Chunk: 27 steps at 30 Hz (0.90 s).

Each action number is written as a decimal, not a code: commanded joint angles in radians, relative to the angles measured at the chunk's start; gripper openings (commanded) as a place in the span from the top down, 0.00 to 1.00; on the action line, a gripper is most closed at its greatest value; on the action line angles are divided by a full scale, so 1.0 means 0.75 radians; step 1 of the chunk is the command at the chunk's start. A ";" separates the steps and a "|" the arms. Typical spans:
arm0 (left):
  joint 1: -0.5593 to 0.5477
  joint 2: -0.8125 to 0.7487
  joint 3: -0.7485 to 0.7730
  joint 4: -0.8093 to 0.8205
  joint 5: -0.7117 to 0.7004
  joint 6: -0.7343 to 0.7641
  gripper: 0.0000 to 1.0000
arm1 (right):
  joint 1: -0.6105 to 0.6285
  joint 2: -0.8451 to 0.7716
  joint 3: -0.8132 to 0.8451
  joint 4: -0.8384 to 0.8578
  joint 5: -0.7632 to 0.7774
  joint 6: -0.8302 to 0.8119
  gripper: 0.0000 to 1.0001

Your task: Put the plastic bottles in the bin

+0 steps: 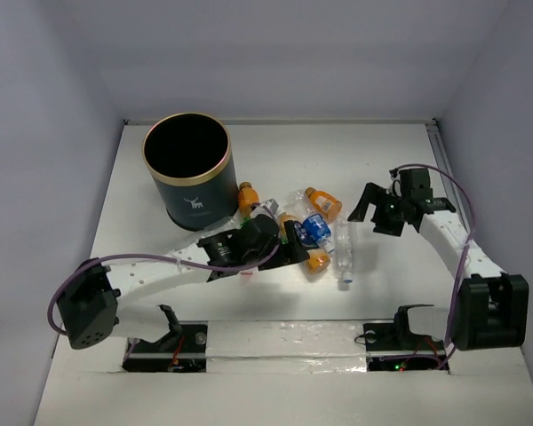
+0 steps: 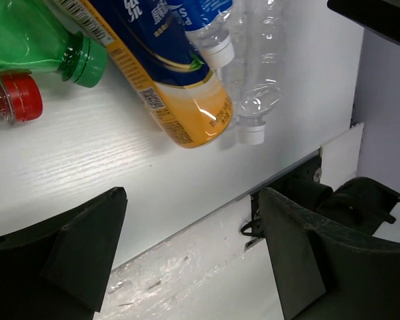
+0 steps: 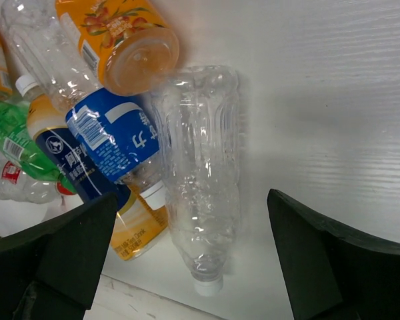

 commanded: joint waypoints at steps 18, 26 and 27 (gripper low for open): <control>-0.005 0.101 -0.140 0.251 -0.008 -0.156 0.21 | 0.146 0.416 0.040 0.267 0.057 0.055 0.16; 0.022 0.058 -0.161 0.196 -0.024 -0.142 0.21 | 0.146 0.305 0.042 0.216 0.165 0.051 0.52; 0.022 0.036 -0.159 0.141 -0.039 -0.140 0.21 | 0.146 0.250 0.042 0.203 0.174 0.049 0.52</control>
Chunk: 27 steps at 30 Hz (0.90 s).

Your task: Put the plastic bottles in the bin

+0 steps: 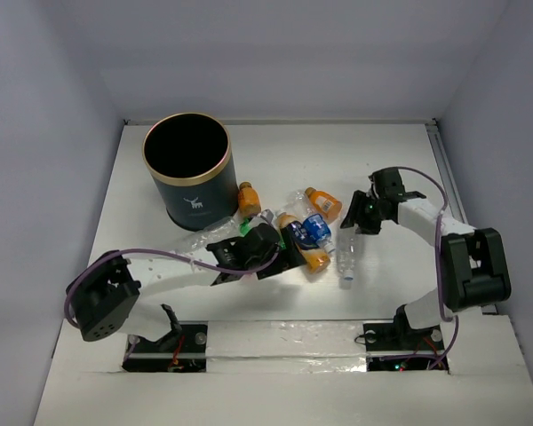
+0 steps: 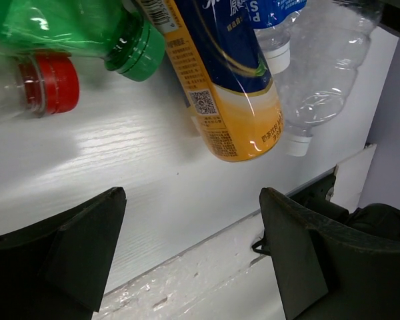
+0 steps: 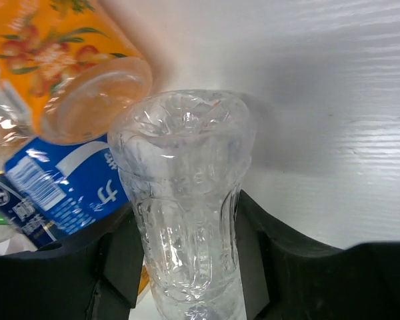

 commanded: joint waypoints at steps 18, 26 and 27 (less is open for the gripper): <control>0.038 -1.126 -0.337 -0.864 -0.377 -0.685 0.18 | 0.169 -0.581 0.376 -0.198 -0.080 0.078 0.54; 0.101 -1.106 -0.347 -0.897 -0.545 -0.868 0.15 | 0.423 -0.471 0.523 -0.120 -0.093 0.134 0.53; 0.121 -1.078 -0.337 -0.867 -0.568 -0.856 0.14 | 0.437 -0.465 0.532 -0.118 -0.097 0.134 0.53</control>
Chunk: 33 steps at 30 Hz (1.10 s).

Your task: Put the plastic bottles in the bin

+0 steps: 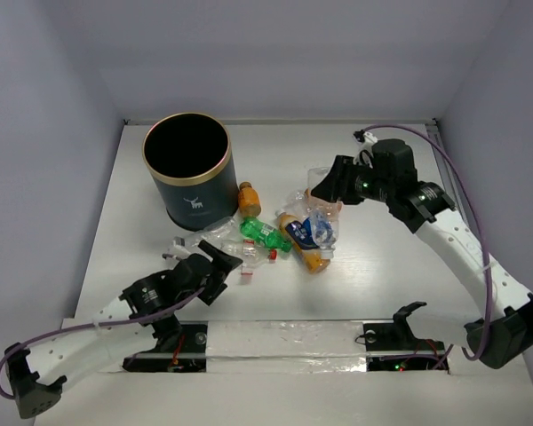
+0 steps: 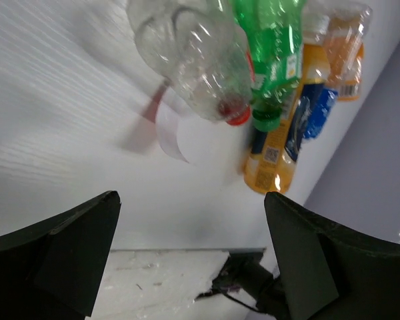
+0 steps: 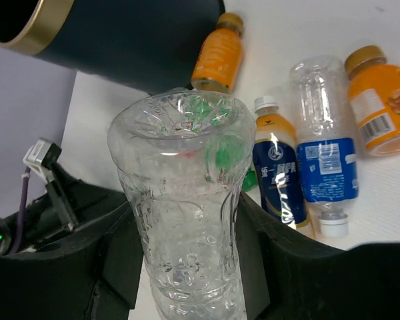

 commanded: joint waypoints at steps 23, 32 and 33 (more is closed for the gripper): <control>0.523 0.592 0.073 0.444 0.093 0.342 0.07 | 0.234 0.213 0.522 0.040 -0.053 0.019 0.53; 0.523 0.704 0.034 0.570 0.147 0.352 0.09 | 0.289 0.543 0.931 0.352 0.020 0.249 0.53; 0.523 0.704 0.024 0.577 0.149 0.352 0.09 | 0.289 0.587 0.935 0.411 0.045 0.296 0.53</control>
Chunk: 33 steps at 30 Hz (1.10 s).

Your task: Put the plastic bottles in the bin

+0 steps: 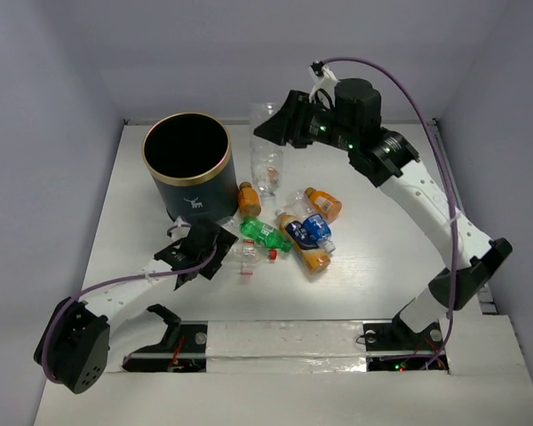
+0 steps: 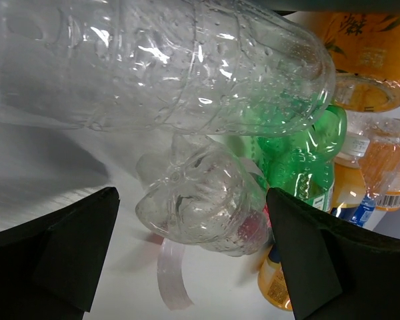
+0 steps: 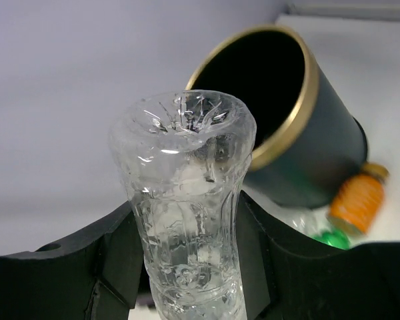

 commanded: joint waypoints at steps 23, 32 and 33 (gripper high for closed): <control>0.007 0.070 -0.055 0.192 0.045 0.087 0.11 | 0.210 0.853 0.883 0.318 0.759 0.315 0.30; 0.007 0.048 -0.055 0.176 0.004 0.089 0.27 | 0.223 0.688 0.799 0.349 0.743 0.137 0.10; 0.007 0.046 -0.058 0.176 0.002 0.089 0.28 | 0.223 0.659 0.770 0.353 0.736 0.131 0.10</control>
